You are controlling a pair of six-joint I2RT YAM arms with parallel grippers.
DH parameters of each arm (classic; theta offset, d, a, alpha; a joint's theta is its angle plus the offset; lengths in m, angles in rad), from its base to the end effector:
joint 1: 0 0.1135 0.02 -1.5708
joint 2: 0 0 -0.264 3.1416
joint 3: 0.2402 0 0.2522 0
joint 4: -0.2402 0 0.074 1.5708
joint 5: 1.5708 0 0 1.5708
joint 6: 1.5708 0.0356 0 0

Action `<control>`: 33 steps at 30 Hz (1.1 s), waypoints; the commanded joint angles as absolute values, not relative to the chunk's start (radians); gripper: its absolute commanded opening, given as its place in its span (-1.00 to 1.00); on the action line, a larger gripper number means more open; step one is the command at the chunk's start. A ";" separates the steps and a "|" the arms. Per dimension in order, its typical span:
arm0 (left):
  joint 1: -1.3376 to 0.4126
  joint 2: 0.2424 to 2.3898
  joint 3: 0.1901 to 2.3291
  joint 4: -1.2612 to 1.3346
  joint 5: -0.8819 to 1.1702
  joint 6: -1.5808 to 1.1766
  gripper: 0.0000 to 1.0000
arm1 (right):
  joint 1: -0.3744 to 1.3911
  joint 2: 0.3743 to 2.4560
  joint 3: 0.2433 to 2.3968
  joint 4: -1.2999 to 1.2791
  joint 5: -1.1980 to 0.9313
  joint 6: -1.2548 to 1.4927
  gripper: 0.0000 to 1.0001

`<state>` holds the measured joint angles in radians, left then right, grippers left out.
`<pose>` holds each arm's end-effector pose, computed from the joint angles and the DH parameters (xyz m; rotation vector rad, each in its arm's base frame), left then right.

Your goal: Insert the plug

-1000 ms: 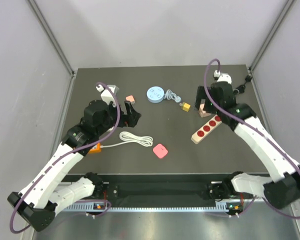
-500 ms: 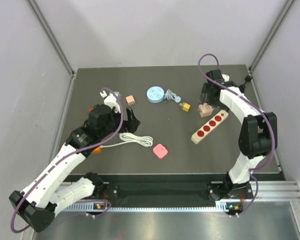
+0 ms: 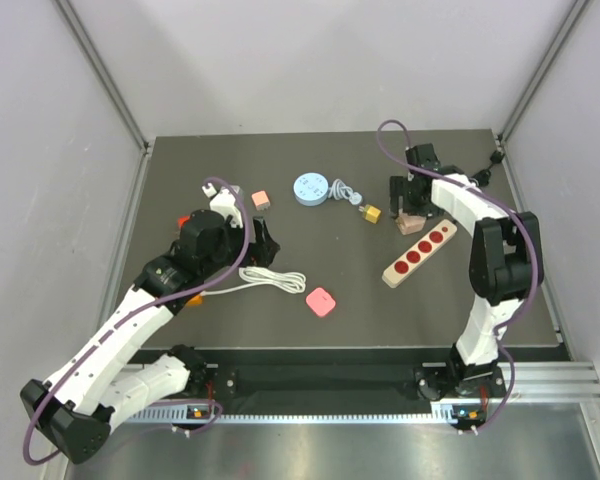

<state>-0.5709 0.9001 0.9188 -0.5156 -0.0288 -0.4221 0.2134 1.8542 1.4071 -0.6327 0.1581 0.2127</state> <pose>0.1655 -0.1051 0.3326 0.1394 2.1145 -0.5741 0.3844 0.0776 0.2189 0.0513 2.6287 -0.0643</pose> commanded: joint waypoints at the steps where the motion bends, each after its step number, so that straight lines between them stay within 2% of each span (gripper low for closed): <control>1: -0.568 0.888 0.908 -0.446 -0.023 -0.396 0.79 | 0.216 1.858 1.393 -0.568 0.095 0.115 0.72; 2: -0.566 0.884 0.904 -0.440 -0.018 -0.394 0.77 | 0.216 1.859 1.388 -0.552 0.095 0.103 0.69; 4: -0.566 0.870 0.890 -0.422 -0.009 -0.396 0.76 | 0.216 1.864 1.390 -0.551 0.104 0.077 0.49; 5: -0.568 0.867 0.888 -0.417 -0.006 -0.397 0.76 | 0.218 1.864 1.390 -0.552 0.107 0.069 0.37; 6: -0.566 0.865 0.888 -0.416 -0.006 -0.399 0.75 | 0.218 1.855 1.390 -0.551 0.106 0.058 0.08; 9: -0.565 0.871 0.891 -0.417 -0.005 -0.406 0.74 | 0.225 1.826 1.387 -0.552 0.103 0.049 -0.29; 11: -0.565 0.890 0.903 -0.431 0.036 -0.410 0.71 | 0.241 1.803 1.390 -0.560 0.086 0.049 -0.44; 13: -0.566 0.932 0.933 -0.448 0.110 -0.408 0.64 | 0.253 1.781 1.385 -0.569 0.066 0.054 -0.49; 17: -0.554 0.991 0.946 -0.443 0.164 -0.463 0.62 | 0.304 1.717 1.338 -0.560 0.003 0.070 -0.56; 22: -0.476 1.046 0.914 -0.377 0.285 -0.535 0.61 | 0.363 1.648 1.206 -0.500 -0.272 0.071 -0.59; 27: -0.328 1.133 0.911 -0.305 0.555 -0.655 0.57 | 0.408 1.553 1.131 -0.459 -0.409 0.063 -0.64; 29: -0.311 1.153 0.911 -0.284 0.592 -0.682 0.62 | 0.413 1.488 1.092 -0.437 -0.536 0.058 -0.65; 33: -0.310 1.215 0.898 -0.186 0.792 -0.725 0.81 | 0.429 1.404 1.032 -0.339 -0.715 0.087 -0.66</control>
